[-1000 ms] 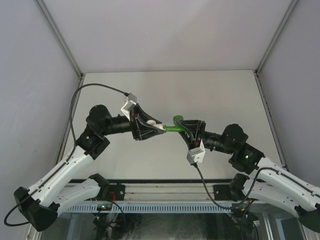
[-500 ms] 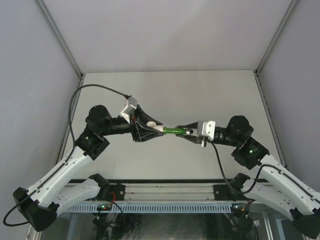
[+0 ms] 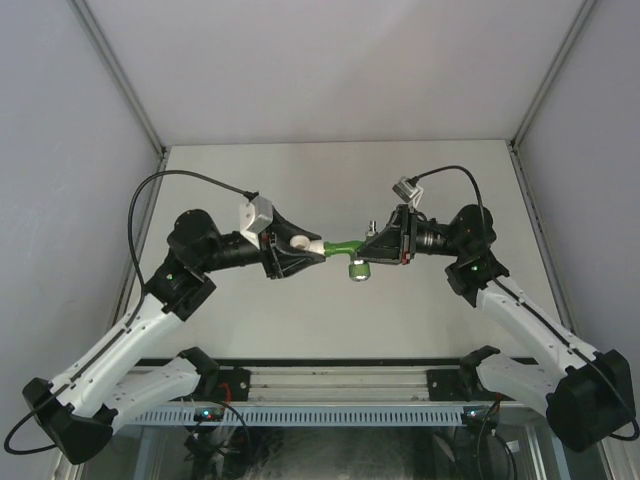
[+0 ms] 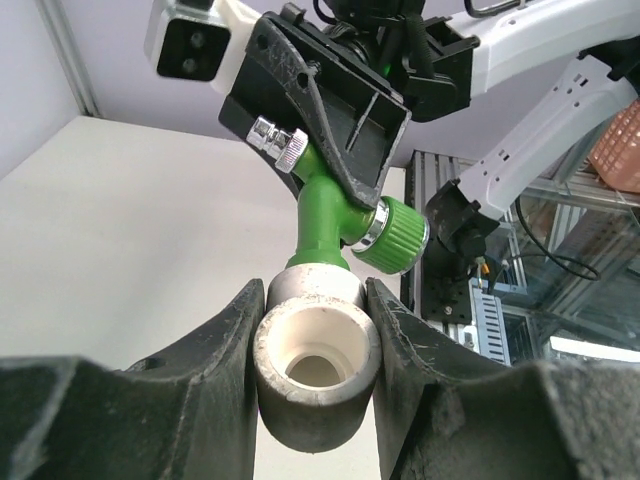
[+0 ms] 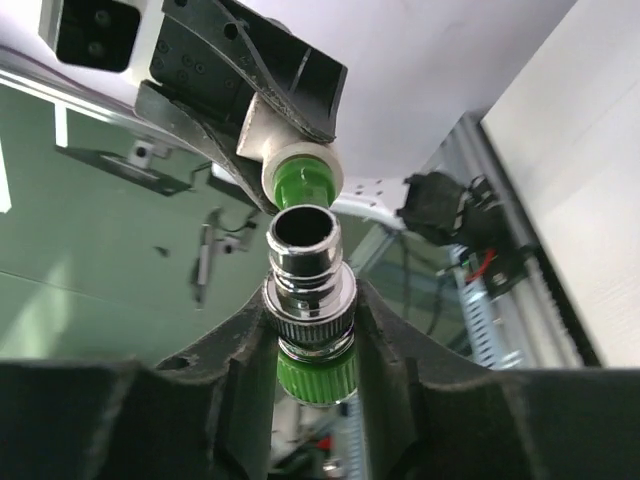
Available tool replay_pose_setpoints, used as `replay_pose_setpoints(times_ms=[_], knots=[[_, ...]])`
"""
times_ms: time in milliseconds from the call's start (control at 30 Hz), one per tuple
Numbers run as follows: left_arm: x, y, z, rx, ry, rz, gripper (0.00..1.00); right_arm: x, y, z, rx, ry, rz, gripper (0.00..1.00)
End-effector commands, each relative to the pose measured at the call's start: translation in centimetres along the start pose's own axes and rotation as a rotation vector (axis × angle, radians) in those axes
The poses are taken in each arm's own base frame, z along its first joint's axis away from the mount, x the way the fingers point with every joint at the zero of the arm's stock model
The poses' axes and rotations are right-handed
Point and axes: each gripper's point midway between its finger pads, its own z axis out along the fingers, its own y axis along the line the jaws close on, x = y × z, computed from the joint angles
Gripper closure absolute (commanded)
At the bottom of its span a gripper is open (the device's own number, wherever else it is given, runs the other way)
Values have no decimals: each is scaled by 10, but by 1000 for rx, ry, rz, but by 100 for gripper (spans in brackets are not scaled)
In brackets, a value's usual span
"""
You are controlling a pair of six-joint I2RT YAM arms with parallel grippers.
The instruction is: Install the water faucets
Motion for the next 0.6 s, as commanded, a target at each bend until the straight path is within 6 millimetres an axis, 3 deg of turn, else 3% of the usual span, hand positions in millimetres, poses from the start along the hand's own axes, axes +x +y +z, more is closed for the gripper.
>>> replay_pose_setpoints(times_ms=[0,67,200,333,433,567], knots=[[-26,-10,-8,11,-42,77,100,2,49,-9,-122,3,61,63],[-26,-12,-9,13,-46,72,100,-3,43,-14,-64,-57,-42,52],[-30,-16,-12,10,-57,69,100,-31,5,-36,224,-316,-293,37],[-31,-18,-13,17,-60,62,100,-64,-16,-78,498,-541,-600,34],[-31,-19,-12,29,-55,48,100,-84,-3,-106,616,-640,-929,33],[-32,-21,-13,30,-60,36,100,-80,23,-109,615,-536,-1430,31]])
